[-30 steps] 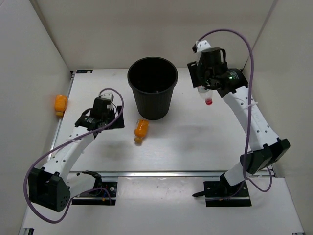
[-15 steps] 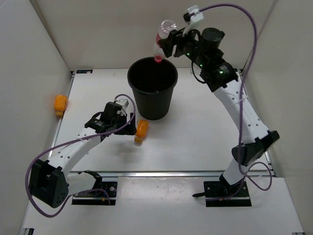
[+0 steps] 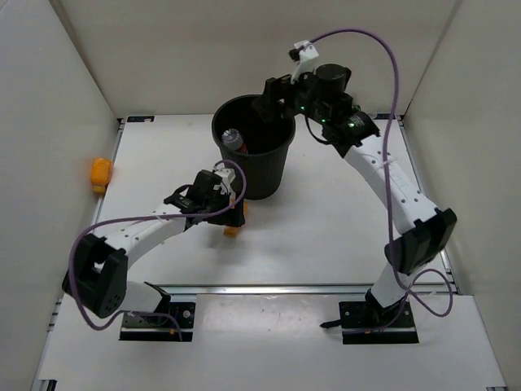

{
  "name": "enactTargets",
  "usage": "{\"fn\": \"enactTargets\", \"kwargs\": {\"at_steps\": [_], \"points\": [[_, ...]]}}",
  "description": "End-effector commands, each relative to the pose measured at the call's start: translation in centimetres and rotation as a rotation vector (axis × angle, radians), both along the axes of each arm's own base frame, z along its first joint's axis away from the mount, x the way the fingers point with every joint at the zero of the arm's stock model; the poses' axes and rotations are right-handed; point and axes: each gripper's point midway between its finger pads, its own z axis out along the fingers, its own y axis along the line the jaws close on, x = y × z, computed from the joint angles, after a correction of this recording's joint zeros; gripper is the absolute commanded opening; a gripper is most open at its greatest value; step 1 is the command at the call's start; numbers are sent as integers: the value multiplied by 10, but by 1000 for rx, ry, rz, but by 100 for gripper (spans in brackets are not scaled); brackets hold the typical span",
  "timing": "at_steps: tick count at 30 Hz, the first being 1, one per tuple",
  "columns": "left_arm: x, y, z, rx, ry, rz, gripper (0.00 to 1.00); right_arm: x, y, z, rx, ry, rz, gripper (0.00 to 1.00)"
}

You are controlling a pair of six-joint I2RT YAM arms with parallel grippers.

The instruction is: Put the plastic bottles in the bin

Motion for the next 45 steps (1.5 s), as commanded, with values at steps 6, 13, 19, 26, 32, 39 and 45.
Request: {"fn": "enactTargets", "kwargs": {"at_steps": [6,13,19,26,32,39,45], "points": [[38,-6,-10,47,-50,40,99,-23,-129,35,33,-59,-317,99],[45,-26,-36,86,-16,8,99,-37,-252,-71,-43,174,-710,99],[40,-26,-46,117,10,-16,62,-61,-304,-146,-27,354,-828,99],[17,0,-3,100,-12,13,43,-73,-312,-169,-30,390,-843,99],[33,18,167,-26,-360,103,41,-84,-309,-208,-98,495,-846,99],[101,-20,303,-223,-692,103,52,-83,-296,-207,-23,472,-773,99],[167,-65,310,-227,-661,41,95,-81,-291,-203,-43,442,-749,99]]}}
